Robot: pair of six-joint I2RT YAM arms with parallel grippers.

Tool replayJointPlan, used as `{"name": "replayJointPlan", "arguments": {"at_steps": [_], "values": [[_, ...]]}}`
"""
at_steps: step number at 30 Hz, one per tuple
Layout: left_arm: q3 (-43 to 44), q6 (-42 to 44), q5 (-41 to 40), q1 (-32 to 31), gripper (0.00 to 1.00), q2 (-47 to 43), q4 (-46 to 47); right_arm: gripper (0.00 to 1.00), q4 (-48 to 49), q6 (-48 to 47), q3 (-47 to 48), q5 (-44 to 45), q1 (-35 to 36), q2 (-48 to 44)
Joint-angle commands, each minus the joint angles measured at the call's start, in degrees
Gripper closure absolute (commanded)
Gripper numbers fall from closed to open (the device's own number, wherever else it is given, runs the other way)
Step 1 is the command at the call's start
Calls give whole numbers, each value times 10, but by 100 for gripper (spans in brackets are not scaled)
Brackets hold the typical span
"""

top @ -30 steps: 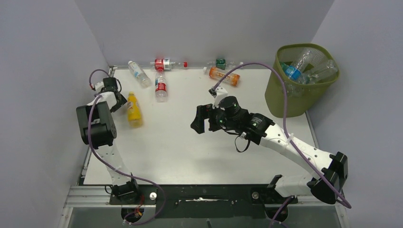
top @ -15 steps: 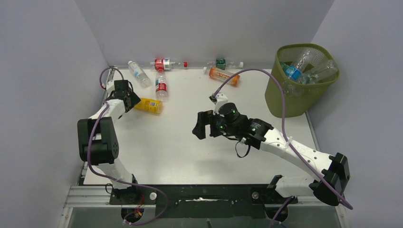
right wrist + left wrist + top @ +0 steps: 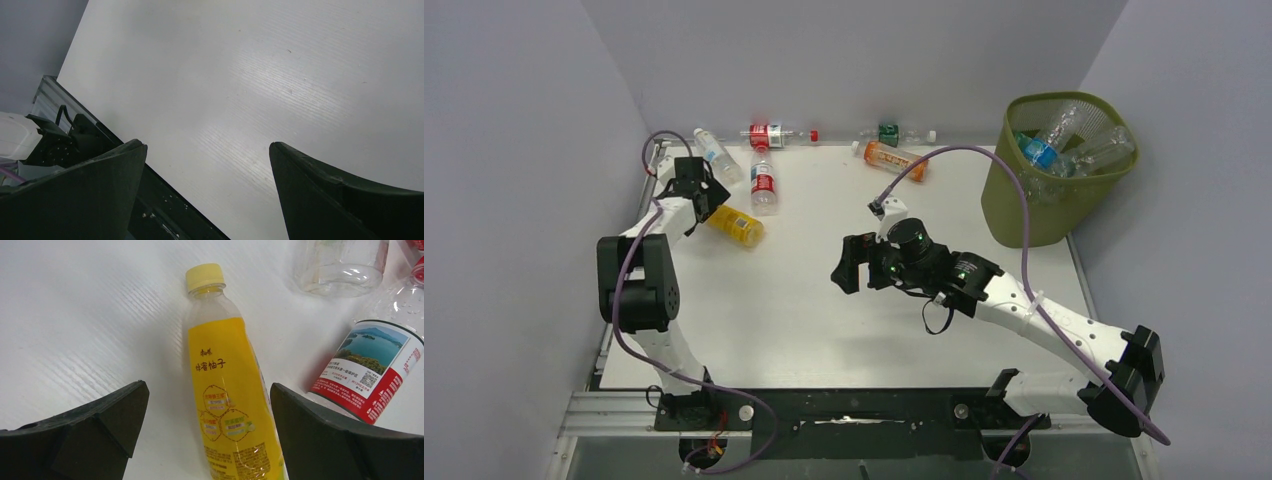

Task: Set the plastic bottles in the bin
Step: Pick up the plastic bottle at the center of the board.

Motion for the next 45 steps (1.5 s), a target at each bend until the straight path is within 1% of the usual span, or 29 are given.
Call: {"name": "replayJointPlan", "arguments": {"at_steps": [1, 7, 11, 13, 17, 18, 19, 24, 27, 31, 35, 38, 42, 45], "values": [[37, -20, 13, -6, 5, 29, 30, 1, 30, -1, 6, 14, 5, -1], [72, -23, 31, -7, 5, 86, 26, 1, 29, -7, 17, 10, 5, 18], [56, -24, 42, -8, 8, 79, 38, 1, 25, -11, 26, 6, 5, 32], [34, -23, 49, -8, 12, 63, 52, 1, 23, -13, 29, 6, 5, 38], [-8, -19, 65, -8, 32, 26, 71, 1, 24, -16, 31, 7, 4, 47], [-15, -19, 68, -8, 36, 19, 71, 1, 24, -17, 31, 6, 4, 49], [-23, -20, 72, -9, 37, 7, 71, 1, 25, -17, 31, 5, 4, 51], [-81, -19, 83, -23, 39, -68, 80, 1, 32, -17, 31, -1, 2, 59], [-107, -20, 88, -50, 39, -120, 80, 1, 41, -16, 32, -11, 0, 63], [-120, -24, 90, -101, 39, -176, 73, 1, 61, -11, 35, -31, -1, 71], [-122, -37, 97, -171, 39, -211, 72, 1, 78, -11, 42, -56, -2, 79], [-118, -39, 132, -206, 39, -225, 79, 1, 89, -12, 50, -74, -5, 83], [-95, -21, 188, -234, 38, -220, 71, 1, 122, -5, 43, -113, -12, 75], [-116, -39, 235, -244, 38, -236, 105, 2, 153, 11, 27, -129, -24, 65]]}}
